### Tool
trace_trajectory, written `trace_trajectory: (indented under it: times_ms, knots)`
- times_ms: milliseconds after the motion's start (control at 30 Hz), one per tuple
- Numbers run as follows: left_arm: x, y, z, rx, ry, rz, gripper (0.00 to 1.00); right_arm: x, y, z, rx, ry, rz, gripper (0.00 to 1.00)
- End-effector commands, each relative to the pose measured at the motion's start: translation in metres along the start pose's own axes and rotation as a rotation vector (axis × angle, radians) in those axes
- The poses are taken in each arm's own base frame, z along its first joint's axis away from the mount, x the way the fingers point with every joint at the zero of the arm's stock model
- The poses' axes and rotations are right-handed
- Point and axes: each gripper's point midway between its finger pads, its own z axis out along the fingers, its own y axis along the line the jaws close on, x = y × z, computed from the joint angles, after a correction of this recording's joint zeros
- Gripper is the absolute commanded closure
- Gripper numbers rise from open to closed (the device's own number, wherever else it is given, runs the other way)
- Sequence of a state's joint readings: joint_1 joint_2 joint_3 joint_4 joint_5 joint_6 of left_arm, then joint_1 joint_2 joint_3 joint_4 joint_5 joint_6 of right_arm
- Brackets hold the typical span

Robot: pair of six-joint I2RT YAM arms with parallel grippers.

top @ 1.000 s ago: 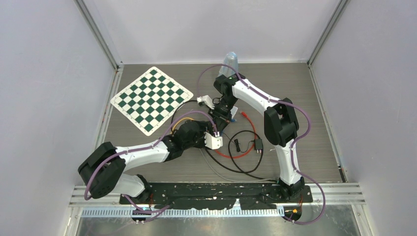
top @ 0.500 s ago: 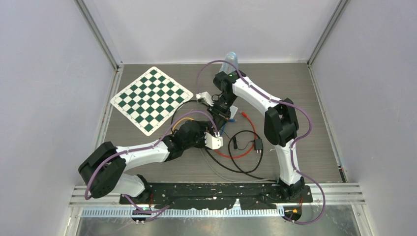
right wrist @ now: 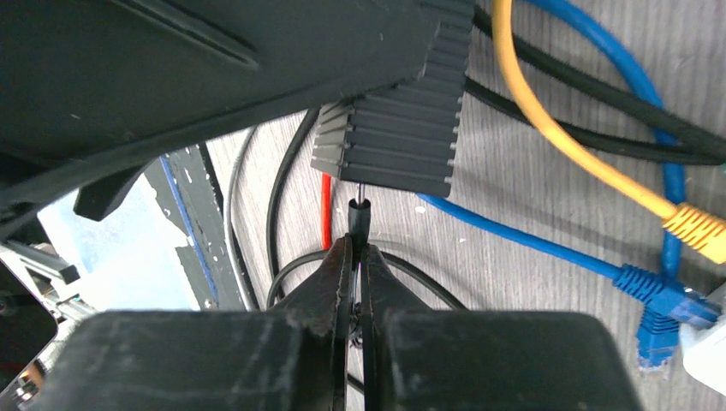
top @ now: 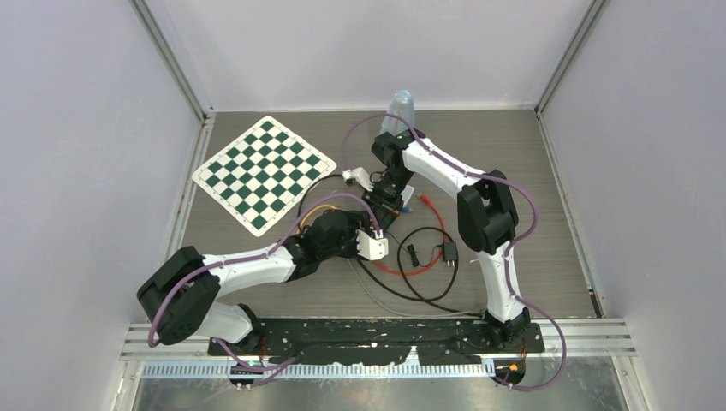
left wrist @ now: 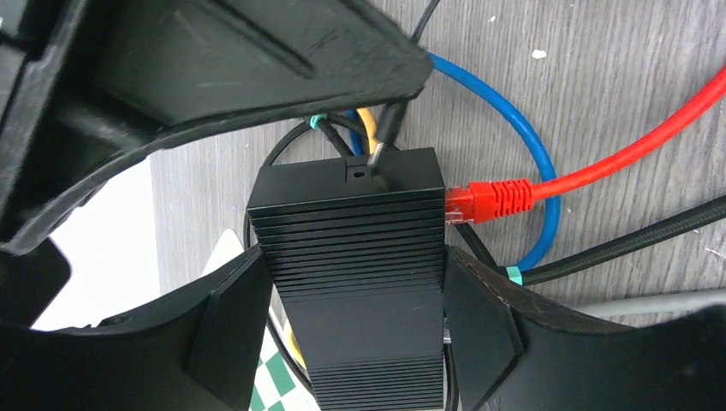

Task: Insert the plug into the switch port
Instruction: Insert the connector into the switch port.

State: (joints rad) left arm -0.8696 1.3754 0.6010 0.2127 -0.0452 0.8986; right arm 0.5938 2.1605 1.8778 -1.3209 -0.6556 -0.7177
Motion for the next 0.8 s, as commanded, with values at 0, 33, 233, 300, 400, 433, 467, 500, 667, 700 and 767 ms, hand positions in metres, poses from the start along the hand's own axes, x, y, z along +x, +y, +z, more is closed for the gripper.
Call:
trace_trajectory:
  times_ms: [0, 33, 233, 300, 400, 433, 467, 500, 667, 700, 767]
  knots:
    - [-0.012, 0.016, 0.002, -0.045, -0.026, 0.031, 1.00, -0.008, 0.007, -0.004, 0.009, -0.039, -0.017, 0.95]
    - [-0.012, 0.016, 0.002, -0.045, -0.026, 0.032, 1.00, -0.008, 0.007, -0.004, 0.011, -0.037, -0.015, 0.95]
    - [-0.013, 0.015, 0.003, -0.038, -0.030, 0.032, 1.00, -0.016, 0.009, -0.008, 0.010, -0.063, -0.034, 0.95]
    - [-0.014, 0.015, 0.004, -0.037, -0.033, 0.032, 1.00, -0.019, 0.009, -0.011, 0.012, -0.066, -0.037, 0.95]
    - [-0.015, 0.013, 0.004, -0.031, -0.033, 0.032, 1.00, -0.024, 0.009, -0.015, 0.018, -0.072, -0.047, 0.95]
    - [-0.015, 0.013, 0.004, -0.032, -0.034, 0.033, 1.00, -0.024, 0.009, -0.016, 0.018, -0.071, -0.048, 0.95]
    - [-0.015, 0.013, 0.004, -0.032, -0.033, 0.032, 1.00, -0.025, 0.009, -0.017, 0.020, -0.073, -0.051, 0.95]
    - [-0.015, 0.013, 0.004, -0.033, -0.032, 0.031, 1.00, -0.025, 0.009, -0.017, 0.021, -0.072, -0.053, 0.95]
    - [-0.016, 0.015, 0.004, -0.038, -0.033, 0.033, 1.00, -0.024, 0.006, -0.015, 0.022, -0.060, -0.051, 0.95]
    - [-0.016, 0.015, 0.004, -0.039, -0.032, 0.034, 1.00, -0.022, 0.006, -0.014, 0.020, -0.055, -0.045, 0.95]
    - [-0.016, 0.015, 0.004, -0.039, -0.034, 0.036, 1.00, -0.019, 0.005, -0.012, 0.016, -0.047, -0.038, 0.95]
